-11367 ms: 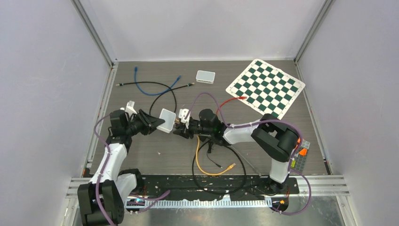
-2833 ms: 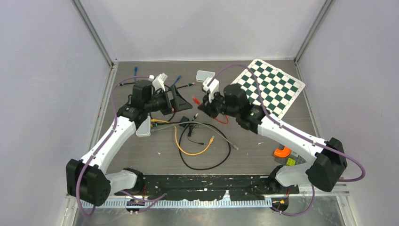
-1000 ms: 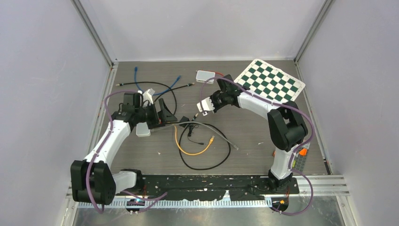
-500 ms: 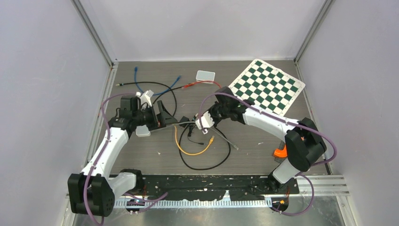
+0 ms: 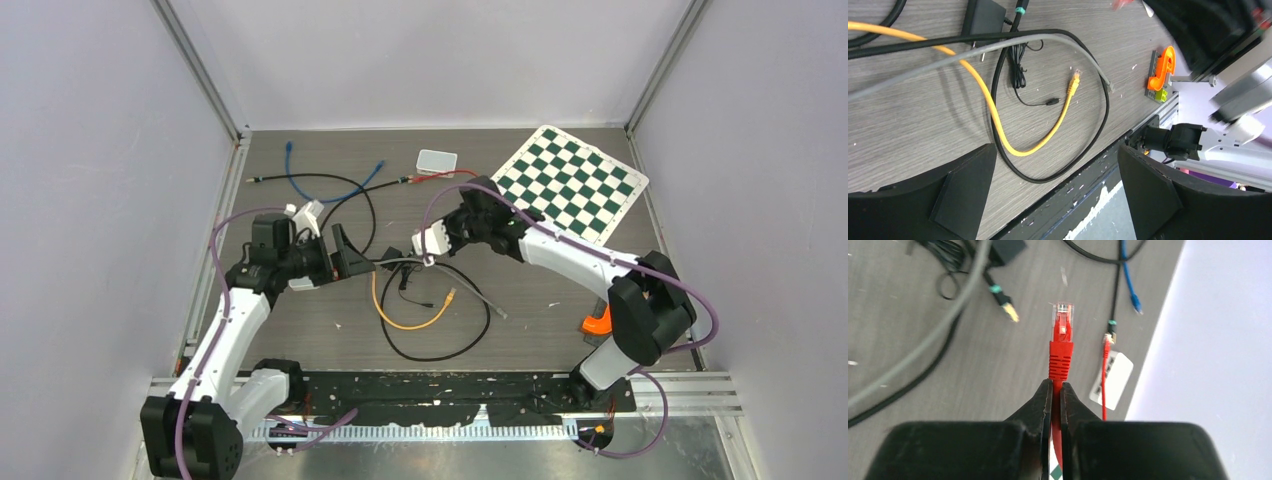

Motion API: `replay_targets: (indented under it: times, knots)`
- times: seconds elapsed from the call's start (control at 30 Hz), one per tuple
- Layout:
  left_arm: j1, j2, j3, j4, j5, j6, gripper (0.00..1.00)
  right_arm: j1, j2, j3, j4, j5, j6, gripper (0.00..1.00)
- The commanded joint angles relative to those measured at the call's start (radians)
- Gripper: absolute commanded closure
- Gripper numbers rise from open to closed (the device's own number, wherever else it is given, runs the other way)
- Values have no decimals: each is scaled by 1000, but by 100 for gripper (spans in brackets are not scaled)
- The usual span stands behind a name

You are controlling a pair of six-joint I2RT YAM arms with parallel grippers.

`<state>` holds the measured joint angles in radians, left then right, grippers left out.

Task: Insert the plug into the switch port
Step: Move the switch port to the center of the board.

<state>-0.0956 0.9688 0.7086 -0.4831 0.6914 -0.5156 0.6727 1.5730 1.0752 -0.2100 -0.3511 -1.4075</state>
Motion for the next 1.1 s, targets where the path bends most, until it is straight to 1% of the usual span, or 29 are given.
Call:
replay_targets:
  times: [0.0,0.2,0.33,0.63,0.7,0.8,1.07]
  knots:
    - [7,-30,-16,-34,-17,43,5,-47,-17,101,76,11,13,95]
    - [7,-41,-5,-82,-41,86,5,-95,57,214,45,-9,-21,95]
    - [7,-38,3,-99,-43,96,5,-134,112,274,31,-49,-41,95]
    - [7,-37,-8,-121,-62,101,5,-187,259,378,-31,-112,-150,95]
    - [6,-36,-8,-125,-65,101,5,-195,289,397,-57,-112,-182,95]
    - [7,-26,1,-133,-71,103,5,-203,343,459,-172,-103,-232,95]
    - [7,7,3,-107,-61,93,5,-204,348,447,-194,-149,-278,95]
